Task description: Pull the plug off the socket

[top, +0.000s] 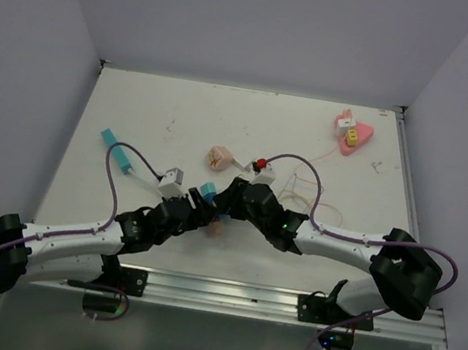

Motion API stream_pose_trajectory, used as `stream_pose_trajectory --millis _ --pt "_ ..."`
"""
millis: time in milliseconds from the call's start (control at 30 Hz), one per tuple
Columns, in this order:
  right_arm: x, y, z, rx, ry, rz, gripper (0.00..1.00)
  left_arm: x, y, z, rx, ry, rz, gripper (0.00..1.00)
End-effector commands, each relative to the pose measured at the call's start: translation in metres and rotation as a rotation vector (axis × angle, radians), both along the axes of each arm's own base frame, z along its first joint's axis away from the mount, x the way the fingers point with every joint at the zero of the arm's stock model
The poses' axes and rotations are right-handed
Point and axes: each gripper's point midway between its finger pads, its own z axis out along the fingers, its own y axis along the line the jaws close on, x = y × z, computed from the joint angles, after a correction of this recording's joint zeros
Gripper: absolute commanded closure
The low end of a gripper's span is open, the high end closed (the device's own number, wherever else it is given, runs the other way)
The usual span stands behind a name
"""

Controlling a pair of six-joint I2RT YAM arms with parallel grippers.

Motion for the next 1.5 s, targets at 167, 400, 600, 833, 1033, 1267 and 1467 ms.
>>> stream_pose_trajectory --millis 167,400,600,833,1033,1267,1467 --pt "0.0 0.006 0.015 0.076 -0.035 0.005 1.0 0.008 -0.009 0.03 -0.146 -0.011 0.059 0.29" --pt "-0.002 0.005 0.017 0.105 -0.035 0.002 1.0 0.006 -0.018 0.027 -0.215 0.045 0.073 0.11" --pt "-0.003 0.005 0.019 0.123 -0.033 -0.002 1.0 0.004 -0.017 0.014 -0.213 0.101 0.104 0.12" --pt "-0.004 0.003 0.017 0.12 -0.032 -0.003 1.0 0.006 -0.016 0.01 -0.212 0.092 0.115 0.29" --pt "-0.005 0.0 0.021 0.119 -0.04 -0.003 1.0 0.005 -0.012 0.004 -0.182 0.099 0.119 0.61" --pt "-0.004 -0.015 0.038 0.126 -0.059 -0.053 1.0 0.002 0.004 -0.009 -0.133 0.126 0.174 1.0" --pt "0.001 -0.033 0.057 0.136 -0.098 -0.124 1.0 -0.01 0.02 -0.039 -0.018 0.247 0.232 1.0"
